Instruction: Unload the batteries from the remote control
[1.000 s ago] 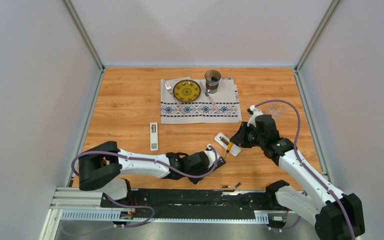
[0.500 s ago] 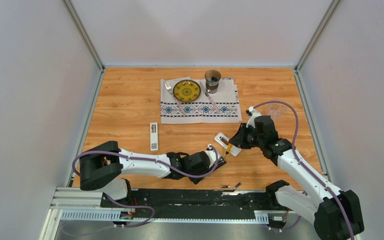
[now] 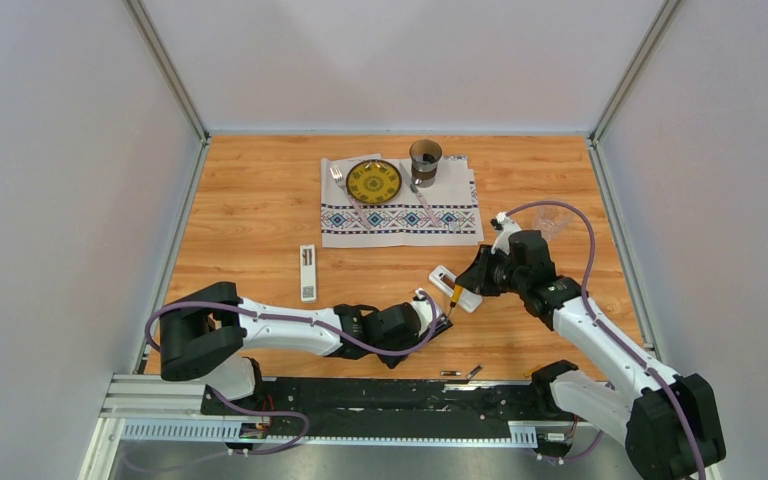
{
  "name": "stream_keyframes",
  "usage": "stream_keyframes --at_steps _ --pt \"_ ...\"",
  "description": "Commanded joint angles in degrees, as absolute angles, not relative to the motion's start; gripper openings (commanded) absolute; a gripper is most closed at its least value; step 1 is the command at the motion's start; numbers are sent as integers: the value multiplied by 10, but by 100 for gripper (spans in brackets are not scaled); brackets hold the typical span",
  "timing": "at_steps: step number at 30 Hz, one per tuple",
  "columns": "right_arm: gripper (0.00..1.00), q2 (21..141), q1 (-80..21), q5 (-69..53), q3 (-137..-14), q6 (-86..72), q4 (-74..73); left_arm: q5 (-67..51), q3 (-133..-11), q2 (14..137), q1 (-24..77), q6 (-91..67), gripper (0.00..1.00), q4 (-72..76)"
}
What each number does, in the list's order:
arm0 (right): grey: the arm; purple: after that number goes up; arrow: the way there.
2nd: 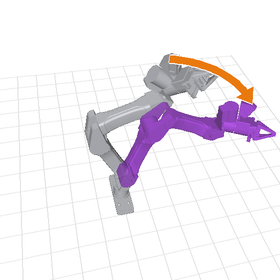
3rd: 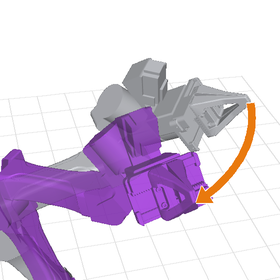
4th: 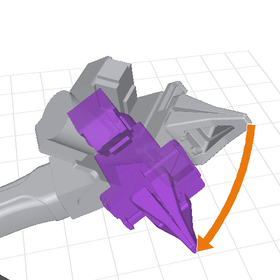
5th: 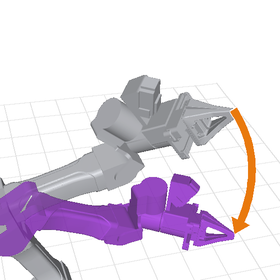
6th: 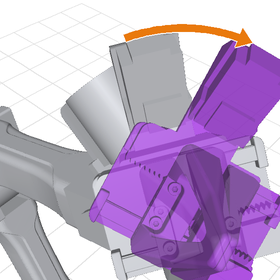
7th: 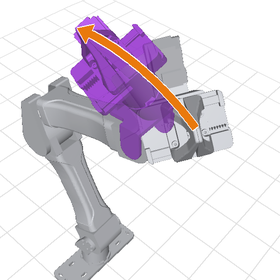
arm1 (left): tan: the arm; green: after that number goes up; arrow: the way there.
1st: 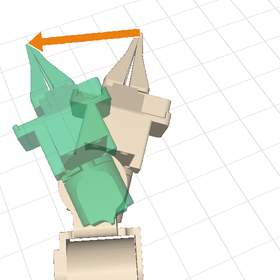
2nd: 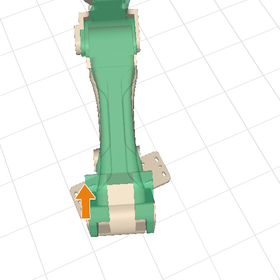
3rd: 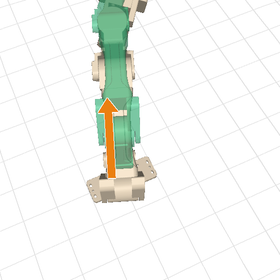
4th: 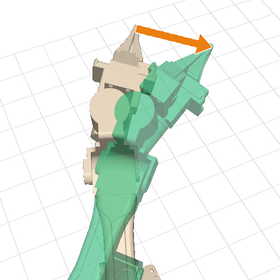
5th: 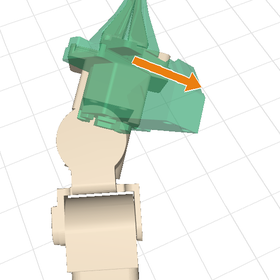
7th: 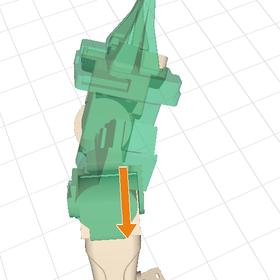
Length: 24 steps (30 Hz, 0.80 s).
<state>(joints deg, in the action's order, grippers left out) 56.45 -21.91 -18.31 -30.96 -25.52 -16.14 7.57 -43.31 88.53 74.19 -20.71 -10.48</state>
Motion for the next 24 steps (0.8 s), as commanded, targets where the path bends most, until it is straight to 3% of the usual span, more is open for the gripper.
stream_keyframes --at_steps 1,24 --pt "0 570 -223 -256 -309 -301 -142 54 -429 914 744 -220 0 -108" --pt "0 557 -224 -330 -365 -315 -202 60 -425 916 744 -219 0 -99"
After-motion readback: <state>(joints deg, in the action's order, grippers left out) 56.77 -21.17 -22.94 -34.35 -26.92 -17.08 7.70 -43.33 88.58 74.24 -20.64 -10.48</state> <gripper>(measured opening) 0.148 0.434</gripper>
